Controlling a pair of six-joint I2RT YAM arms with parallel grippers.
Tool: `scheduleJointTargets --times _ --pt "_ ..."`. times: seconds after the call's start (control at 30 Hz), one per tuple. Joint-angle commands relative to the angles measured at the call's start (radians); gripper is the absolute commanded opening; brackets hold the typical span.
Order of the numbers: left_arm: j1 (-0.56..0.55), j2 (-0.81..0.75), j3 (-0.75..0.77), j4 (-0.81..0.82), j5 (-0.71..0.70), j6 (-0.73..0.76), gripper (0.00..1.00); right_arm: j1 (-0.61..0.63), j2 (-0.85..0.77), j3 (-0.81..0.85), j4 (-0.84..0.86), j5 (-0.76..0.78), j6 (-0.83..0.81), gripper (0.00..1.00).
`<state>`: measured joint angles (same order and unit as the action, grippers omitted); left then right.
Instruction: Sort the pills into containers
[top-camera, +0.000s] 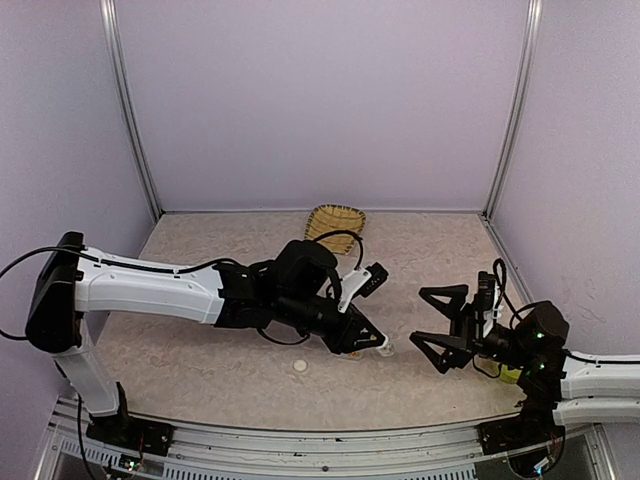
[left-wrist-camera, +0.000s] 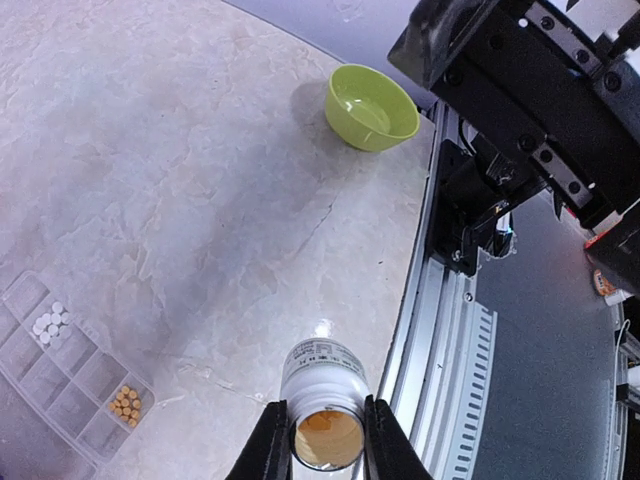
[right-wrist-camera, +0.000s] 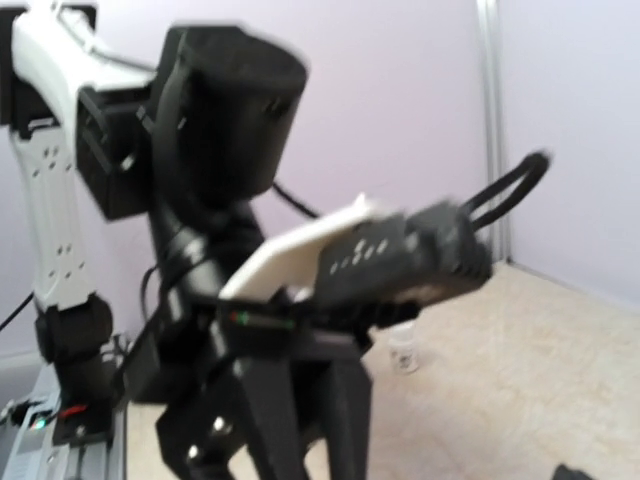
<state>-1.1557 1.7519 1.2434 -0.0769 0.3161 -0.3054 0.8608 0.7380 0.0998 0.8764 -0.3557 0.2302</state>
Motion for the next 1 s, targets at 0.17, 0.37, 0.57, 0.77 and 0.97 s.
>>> scheduleJointTargets --times 0.17,0.37,0.57,0.77,0.97 --pt "-0.076 0.038 0.045 -0.113 -0.155 0.071 0.18 -0.004 -0.138 -0.046 -0.074 0.195 0.01 1.0" --pt "-0.115 0.093 0.082 -0.15 -0.202 0.083 0.17 -0.003 -0.212 -0.075 -0.097 0.296 0.007 1.0" --pt "-0.144 0.159 0.129 -0.194 -0.235 0.096 0.17 -0.004 -0.278 -0.104 -0.111 0.385 0.006 1.0" --pt "-0.171 0.222 0.166 -0.221 -0.261 0.104 0.17 -0.005 -0.316 -0.119 -0.124 0.417 0.004 1.0" --pt "-0.189 0.262 0.2 -0.251 -0.303 0.112 0.17 -0.005 -0.325 -0.124 -0.126 0.443 0.004 1.0"
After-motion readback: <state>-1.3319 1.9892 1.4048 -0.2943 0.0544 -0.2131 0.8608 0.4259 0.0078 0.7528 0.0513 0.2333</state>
